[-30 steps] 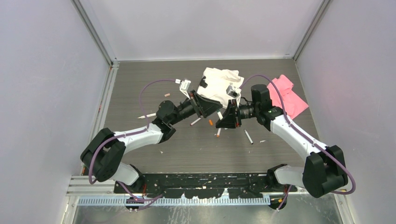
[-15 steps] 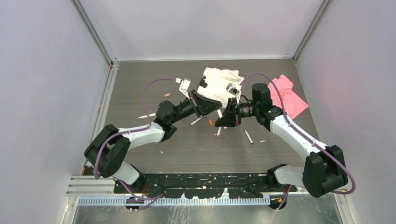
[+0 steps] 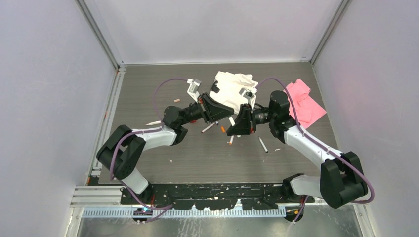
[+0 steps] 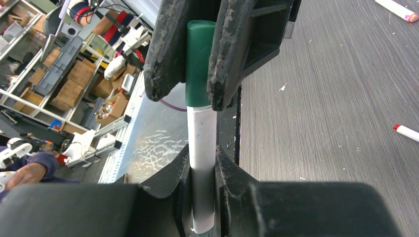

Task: Insert the pens into the pen caps
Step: Press the pen cap onto the pen.

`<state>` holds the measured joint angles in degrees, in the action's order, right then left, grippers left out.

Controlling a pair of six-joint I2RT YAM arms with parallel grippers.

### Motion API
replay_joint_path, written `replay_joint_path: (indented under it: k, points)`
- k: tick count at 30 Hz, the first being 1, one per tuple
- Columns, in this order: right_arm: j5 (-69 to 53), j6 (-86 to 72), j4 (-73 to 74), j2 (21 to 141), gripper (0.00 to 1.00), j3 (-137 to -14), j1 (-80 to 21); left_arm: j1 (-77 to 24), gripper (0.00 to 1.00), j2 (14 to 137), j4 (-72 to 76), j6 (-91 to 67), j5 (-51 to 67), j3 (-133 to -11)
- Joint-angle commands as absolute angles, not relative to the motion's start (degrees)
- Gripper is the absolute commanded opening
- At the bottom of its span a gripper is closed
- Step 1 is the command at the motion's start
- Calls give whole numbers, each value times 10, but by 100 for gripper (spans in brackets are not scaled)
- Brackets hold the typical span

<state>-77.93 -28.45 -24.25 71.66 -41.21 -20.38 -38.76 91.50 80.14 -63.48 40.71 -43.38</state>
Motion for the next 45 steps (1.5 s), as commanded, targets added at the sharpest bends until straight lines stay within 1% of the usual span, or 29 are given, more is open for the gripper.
replay_joint_path:
  k: [1, 3, 5, 6, 7, 8, 10, 11, 12, 13, 15, 17, 18, 22, 27, 28, 31, 32, 35, 37, 38, 40, 43, 45]
  points:
    - [-686, -321, -351, 708, 1, -427, -195, -426, 1, 932, 812, -648, 485, -417]
    - [-652, -276, -289, 702, 1, -439, -187, -444, 1, 930, 790, -619, 455, -410]
    - [-620, -201, -184, 695, 1, -462, -182, -459, 1, 915, 733, -566, 433, -402]
    - [-592, -138, -70, 690, 1, -490, -181, -468, 1, 901, 689, -533, 416, -395]
    - [-564, -78, 14, 689, 1, -510, -182, -475, 1, 886, 645, -500, 394, -389]
    - [-543, -51, 40, 688, 1, -518, -181, -483, 0, 866, 593, -461, 369, -385]
    - [-526, -45, 47, 686, 1, -520, -182, -501, 1, 834, 507, -400, 313, -375]
    - [-536, -48, 40, 687, 1, -518, -182, -505, 0, 829, 502, -394, 302, -368]
    - [-562, -63, 13, 686, 1, -511, -181, -505, 0, 833, 527, -403, 306, -361]
    - [-607, -110, -43, 687, 1, -497, -179, -503, 1, 844, 566, -421, 322, -354]
    - [-666, -243, -226, 689, 1, -456, -176, -494, 1, 881, 681, -477, 393, -352]
    - [-693, -370, -413, 693, 1, -420, -170, -488, 1, 923, 781, -544, 450, -358]
    - [-697, -395, -448, 694, 1, -416, -167, -488, 1, 949, 814, -582, 475, -367]
    - [-674, -387, -438, 682, 1, -415, -154, -505, 1, 969, 820, -606, 529, -392]
    - [-641, -282, -286, 664, 1, -444, -139, -522, 1, 991, 820, -653, 574, -411]
    - [-637, -245, -228, 662, 1, -458, -139, -522, 1, 998, 820, -666, 585, -412]
    - [-598, -29, 20, 658, 1, -528, -143, -522, 1, 1013, 820, -705, 618, -411]
    - [-582, 18, 77, 658, 1, -542, -147, -523, 1, 1016, 820, -716, 628, -411]
    - [-603, -17, 46, 661, 1, -539, -149, -523, 1, 1022, 820, -731, 652, -412]
    - [-624, -63, -17, 660, 1, -526, -149, -523, 1, 1025, 818, -727, 666, -413]
    - [-609, -49, 9, 659, 1, -528, -149, -523, 0, 1027, 814, -727, 676, -414]
    - [-556, 63, 129, 657, 1, -561, -155, -522, 1, 1033, 792, -722, 690, -417]
    - [-490, 87, 159, 652, 1, -576, -161, -522, 1, 1030, 712, -676, 672, -418]
    - [-452, 91, 166, 652, 1, -579, -165, -522, 1, 1009, 608, -608, 633, -420]
